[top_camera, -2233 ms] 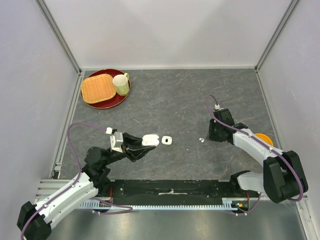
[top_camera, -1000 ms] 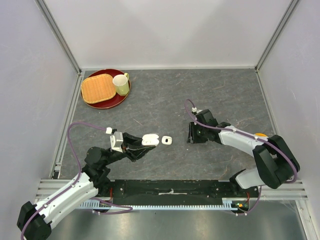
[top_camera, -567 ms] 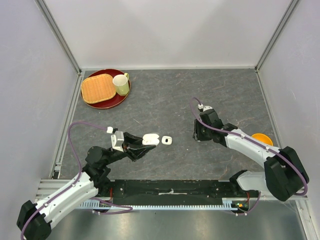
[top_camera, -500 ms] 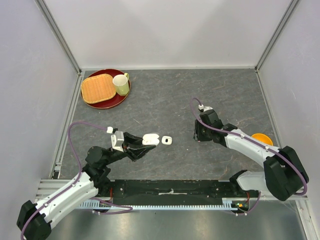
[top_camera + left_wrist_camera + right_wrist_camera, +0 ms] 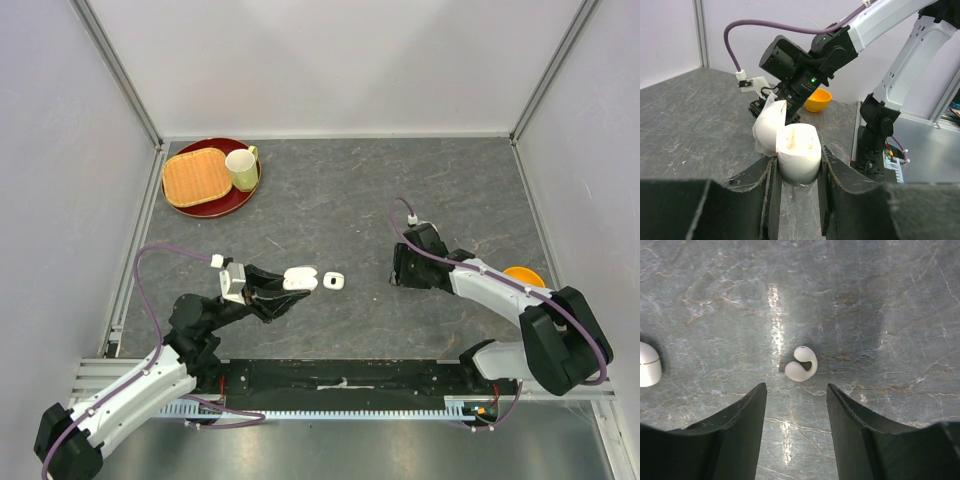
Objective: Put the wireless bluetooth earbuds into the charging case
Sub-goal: Adjust the earbud at the center of the board.
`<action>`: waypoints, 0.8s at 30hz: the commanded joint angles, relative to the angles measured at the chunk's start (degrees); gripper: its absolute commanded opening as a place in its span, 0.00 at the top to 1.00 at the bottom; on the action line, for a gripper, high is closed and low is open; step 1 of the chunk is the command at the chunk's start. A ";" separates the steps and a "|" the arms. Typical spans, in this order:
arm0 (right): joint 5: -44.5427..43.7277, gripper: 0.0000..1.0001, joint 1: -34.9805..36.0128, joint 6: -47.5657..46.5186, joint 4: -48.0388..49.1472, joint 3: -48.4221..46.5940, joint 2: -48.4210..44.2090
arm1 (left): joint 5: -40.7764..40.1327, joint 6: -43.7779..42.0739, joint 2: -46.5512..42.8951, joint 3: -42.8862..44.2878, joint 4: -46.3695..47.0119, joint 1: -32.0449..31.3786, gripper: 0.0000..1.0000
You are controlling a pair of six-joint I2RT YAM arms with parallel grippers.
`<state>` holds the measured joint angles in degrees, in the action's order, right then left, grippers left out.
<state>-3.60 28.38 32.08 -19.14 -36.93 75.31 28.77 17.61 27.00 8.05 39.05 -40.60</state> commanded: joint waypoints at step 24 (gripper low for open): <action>13.80 0.46 1.68 -2.70 11.32 -5.52 7.58 | -1.35 1.64 -0.02 -0.76 1.03 -0.01 0.98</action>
<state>9.26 29.54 33.80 -7.44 -39.88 85.54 28.53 18.00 26.98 7.18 39.05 -40.60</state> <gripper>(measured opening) 0.559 0.360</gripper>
